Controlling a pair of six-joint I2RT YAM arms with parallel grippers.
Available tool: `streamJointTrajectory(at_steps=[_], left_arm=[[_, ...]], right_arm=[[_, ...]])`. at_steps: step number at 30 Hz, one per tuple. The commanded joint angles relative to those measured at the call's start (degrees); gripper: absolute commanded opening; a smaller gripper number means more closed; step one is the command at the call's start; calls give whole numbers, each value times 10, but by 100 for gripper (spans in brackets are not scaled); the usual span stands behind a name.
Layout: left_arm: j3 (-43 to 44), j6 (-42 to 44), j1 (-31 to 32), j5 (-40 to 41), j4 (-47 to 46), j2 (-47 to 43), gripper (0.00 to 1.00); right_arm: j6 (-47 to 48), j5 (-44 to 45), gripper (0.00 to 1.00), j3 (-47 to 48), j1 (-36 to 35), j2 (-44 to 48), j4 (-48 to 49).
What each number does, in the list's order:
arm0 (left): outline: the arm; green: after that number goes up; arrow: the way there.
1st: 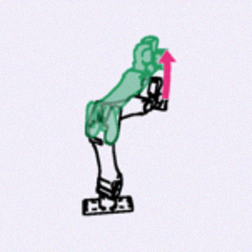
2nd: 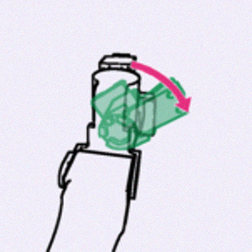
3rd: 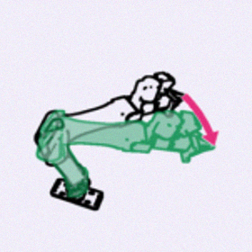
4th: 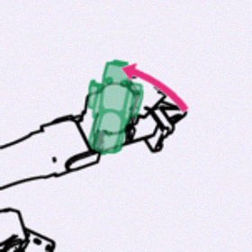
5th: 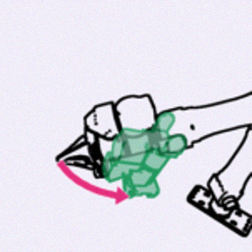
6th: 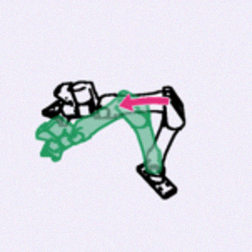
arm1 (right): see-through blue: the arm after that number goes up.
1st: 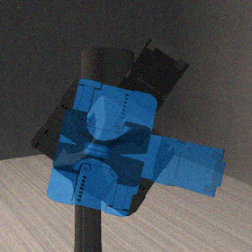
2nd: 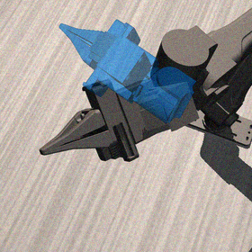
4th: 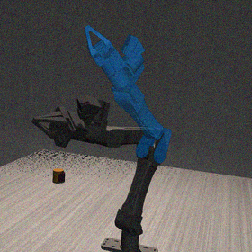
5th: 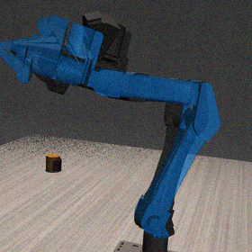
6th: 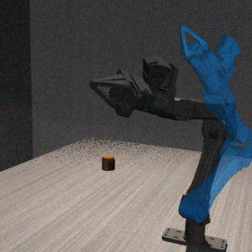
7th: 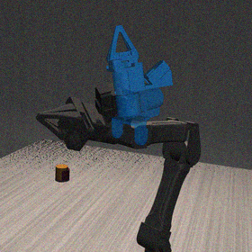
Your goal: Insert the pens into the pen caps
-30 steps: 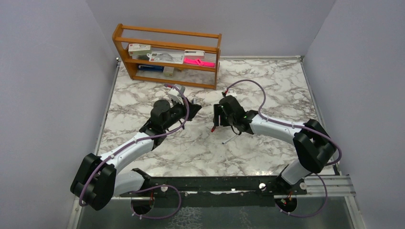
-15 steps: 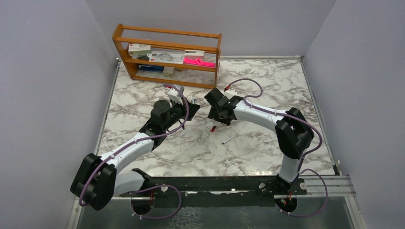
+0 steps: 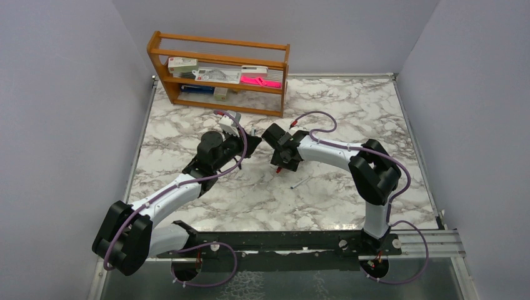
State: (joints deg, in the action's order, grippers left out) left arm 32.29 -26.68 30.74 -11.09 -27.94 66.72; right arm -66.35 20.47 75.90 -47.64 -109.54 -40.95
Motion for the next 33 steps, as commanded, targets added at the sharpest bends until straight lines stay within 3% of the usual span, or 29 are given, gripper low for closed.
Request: streamJointTrajectory(at_steps=[1, 16, 29, 33], left_arm=[[-6, -6, -2, 0, 0, -4, 0], [0, -10, -2, 0, 1, 3, 0], [-2, -13, -3, 3, 1, 10, 0], [-1, -13, -3, 4, 1, 13, 0]], right_arm=[[-14, 1, 48, 11, -3, -12, -3], [10, -16, 30, 32, -3, -49, -7], [30, -18, 29, 18, -4, -46, -7], [51, -18, 36, -7, -10, -25, 21]])
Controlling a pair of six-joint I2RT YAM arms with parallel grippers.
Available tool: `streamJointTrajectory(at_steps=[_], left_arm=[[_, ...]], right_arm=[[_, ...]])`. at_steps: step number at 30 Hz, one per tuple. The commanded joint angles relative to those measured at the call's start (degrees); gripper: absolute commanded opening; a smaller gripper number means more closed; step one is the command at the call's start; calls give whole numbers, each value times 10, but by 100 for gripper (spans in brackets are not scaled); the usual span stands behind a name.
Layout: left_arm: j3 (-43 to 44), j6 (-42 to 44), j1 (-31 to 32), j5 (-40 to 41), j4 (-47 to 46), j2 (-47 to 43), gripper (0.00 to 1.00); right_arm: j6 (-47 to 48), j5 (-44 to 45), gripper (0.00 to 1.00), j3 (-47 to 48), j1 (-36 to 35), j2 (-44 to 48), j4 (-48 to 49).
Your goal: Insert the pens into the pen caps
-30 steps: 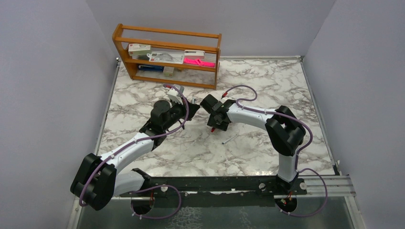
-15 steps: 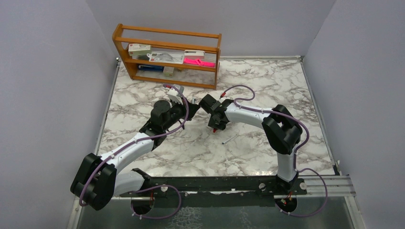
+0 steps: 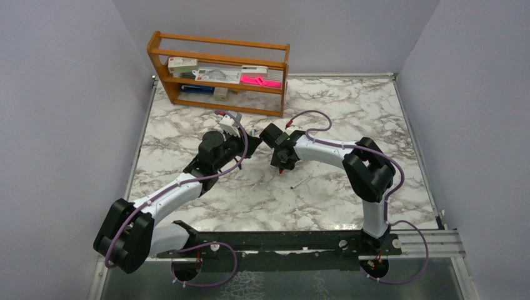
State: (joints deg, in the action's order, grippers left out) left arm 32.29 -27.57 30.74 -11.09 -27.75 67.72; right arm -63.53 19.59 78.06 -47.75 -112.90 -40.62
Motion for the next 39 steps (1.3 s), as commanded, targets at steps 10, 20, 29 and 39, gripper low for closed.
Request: streamJointTrajectory(at_steps=[10, 20, 29, 39], left_arm=[[0, -8, -3, 4, -1, 8, 0], [-6, -10, -3, 5, -1, 7, 0], [-4, -20, -3, -15, -1, -1, 0], [-4, -78, -4, -81, -65, 14, 0]], right_arm=[[45, -14, 33, -37, -12, 4, 29], [72, -23, 2, -34, -12, -2, 41], [235, 7, 1, -88, -12, 115, 155], [300, -195, 1, -105, 72, 212, 293]])
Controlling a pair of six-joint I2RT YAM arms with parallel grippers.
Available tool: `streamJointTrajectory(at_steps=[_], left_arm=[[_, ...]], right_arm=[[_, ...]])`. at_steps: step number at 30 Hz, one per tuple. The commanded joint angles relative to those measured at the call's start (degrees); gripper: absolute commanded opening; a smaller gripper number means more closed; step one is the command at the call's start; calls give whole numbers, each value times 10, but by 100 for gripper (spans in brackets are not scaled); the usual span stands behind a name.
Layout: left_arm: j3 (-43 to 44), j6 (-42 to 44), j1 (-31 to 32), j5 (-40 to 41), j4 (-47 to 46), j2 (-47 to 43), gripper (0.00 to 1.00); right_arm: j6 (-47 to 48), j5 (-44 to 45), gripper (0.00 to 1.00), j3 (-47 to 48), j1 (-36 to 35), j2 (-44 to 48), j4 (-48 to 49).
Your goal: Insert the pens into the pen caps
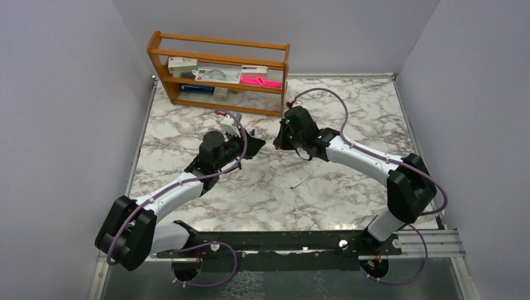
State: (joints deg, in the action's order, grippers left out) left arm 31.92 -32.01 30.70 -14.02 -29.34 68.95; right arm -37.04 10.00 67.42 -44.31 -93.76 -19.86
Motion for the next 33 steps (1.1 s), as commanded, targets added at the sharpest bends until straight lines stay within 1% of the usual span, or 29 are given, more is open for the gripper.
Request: streamJointTrajectory(at_steps=[1, 4, 6, 9, 12, 15, 17, 20, 21, 23, 25, 26, 28, 33], left_arm=[[4, -39, -4, -63, -53, 2, 0], [12, -52, -4, -100, -70, 2, 0], [5, -60, -3, -121, -95, -1, 0], [-23, -65, -3, -156, -176, -1, 0], [-32, -79, -3, -193, -242, 15, 0], [-36, -112, -4, -232, -326, 43, 0], [-37, -132, -3, -238, -369, 62, 0], [-36, -159, -2, -240, -435, 85, 0], [-34, -167, -2, -245, -454, 93, 0], [-22, -176, 0, -258, -480, 109, 0], [-3, -177, 2, -267, -482, 123, 0], [3, -175, 4, -270, -482, 130, 0], [12, -172, 6, -274, -484, 141, 0], [17, -171, 9, -264, -487, 146, 0]], right_arm=[[40, -119, 1, -2, 48, 29, 105], [46, -182, 1, -22, 80, 65, 180], [42, -207, 1, -33, 100, 85, 221], [54, -193, 1, -30, 107, 104, 246], [72, -216, 1, -19, 107, 109, 264], [63, -245, 1, -30, 107, 121, 297], [56, -263, 1, -68, 107, 148, 362], [32, -272, 1, -164, 107, 200, 522], [29, -276, 1, -183, 107, 211, 556], [35, -301, 1, -181, 107, 215, 564], [38, -328, 1, -166, 107, 212, 550], [38, -337, 1, -166, 107, 211, 558], [27, -350, 1, -172, 107, 211, 580], [19, -370, 1, -172, 107, 208, 594]])
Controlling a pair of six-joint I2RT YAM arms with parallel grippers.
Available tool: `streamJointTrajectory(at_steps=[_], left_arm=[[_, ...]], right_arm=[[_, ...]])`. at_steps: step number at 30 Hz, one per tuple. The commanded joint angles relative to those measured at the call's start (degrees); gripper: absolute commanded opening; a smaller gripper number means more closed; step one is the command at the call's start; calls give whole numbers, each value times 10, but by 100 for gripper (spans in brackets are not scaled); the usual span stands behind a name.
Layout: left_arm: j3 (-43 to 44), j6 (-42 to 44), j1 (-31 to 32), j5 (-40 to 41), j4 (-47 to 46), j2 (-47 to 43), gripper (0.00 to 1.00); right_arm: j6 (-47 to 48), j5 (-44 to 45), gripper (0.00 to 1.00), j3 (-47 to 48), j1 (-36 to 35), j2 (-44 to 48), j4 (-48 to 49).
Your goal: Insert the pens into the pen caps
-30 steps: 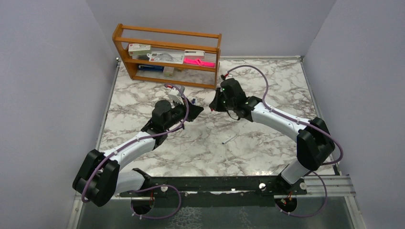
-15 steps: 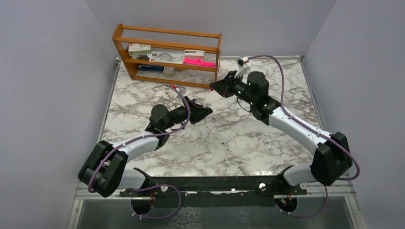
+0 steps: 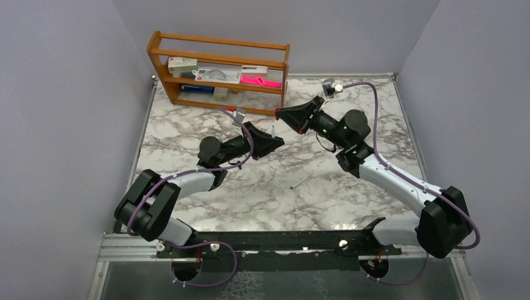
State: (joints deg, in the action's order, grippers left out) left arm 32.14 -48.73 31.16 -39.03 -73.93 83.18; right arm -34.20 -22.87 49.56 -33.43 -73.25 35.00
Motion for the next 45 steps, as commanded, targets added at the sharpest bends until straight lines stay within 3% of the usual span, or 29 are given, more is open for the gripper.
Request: streamJointTrajectory(at_steps=[1, 45], left_arm=[[16, -3, 5, -13, -41, 4, 0], [28, 22, 10, 15, 25, -33, 0]], right_arm=[[-10, -44, 1, 7, -2, 0, 46], [-11, -60, 1, -21, -2, -14, 40]])
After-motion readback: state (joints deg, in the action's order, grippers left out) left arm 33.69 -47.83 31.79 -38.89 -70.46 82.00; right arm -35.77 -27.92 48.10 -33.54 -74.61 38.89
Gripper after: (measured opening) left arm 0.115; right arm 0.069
